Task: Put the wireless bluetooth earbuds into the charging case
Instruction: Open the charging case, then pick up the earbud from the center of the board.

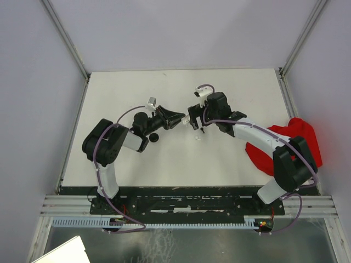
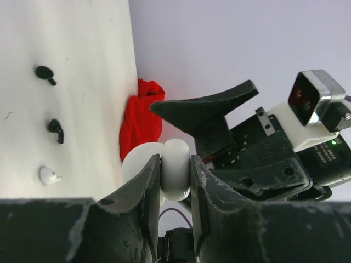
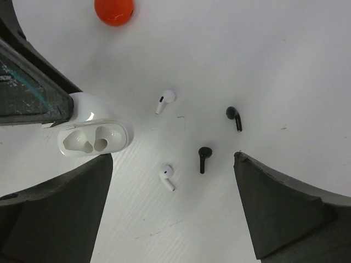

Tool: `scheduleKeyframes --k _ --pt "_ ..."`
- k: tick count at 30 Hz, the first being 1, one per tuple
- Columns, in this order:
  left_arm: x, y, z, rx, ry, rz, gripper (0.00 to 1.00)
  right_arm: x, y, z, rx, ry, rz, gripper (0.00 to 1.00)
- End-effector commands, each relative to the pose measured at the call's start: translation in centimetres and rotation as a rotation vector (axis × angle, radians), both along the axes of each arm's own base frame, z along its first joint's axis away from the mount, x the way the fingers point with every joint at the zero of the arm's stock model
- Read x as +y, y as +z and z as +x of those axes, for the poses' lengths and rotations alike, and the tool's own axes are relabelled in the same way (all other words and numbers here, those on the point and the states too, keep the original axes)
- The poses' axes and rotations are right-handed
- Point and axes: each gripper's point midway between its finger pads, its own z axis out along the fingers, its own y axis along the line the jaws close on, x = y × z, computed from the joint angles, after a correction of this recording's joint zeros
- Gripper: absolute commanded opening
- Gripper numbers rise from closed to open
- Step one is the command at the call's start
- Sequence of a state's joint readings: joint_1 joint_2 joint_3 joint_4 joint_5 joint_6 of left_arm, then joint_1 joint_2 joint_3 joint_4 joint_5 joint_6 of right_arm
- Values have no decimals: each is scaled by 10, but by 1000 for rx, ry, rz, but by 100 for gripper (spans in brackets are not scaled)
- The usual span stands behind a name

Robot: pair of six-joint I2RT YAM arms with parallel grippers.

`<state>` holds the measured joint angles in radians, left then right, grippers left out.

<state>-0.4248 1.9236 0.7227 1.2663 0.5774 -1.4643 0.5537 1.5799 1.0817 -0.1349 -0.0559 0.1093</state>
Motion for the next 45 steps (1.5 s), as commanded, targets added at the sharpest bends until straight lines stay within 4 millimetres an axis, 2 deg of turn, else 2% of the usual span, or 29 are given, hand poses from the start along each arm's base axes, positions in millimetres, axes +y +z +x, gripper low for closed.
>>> scheduleKeyframes --k 1,8,15,18,22,31,45 --pt "8 10 1 24 103 -39 3 -17 34 20 -113 -135 33 99" --pt "37 2 17 121 354 -78 3 -29 25 23 -96 -228 15 99" --pt "61 -2 24 168 581 -105 3 -29 17 22 -80 -234 18 100" --pt "64 -6 24 188 638 -121 3 -26 15 21 -73 -220 26 100" --pt "55 -9 21 197 622 -148 3 -17 15 19 -56 -183 54 100" --pt "27 -7 16 193 493 -189 3 -4 -7 25 27 -168 43 99" --pt "6 1 10 157 393 -176 3 8 -19 33 86 -183 10 99"
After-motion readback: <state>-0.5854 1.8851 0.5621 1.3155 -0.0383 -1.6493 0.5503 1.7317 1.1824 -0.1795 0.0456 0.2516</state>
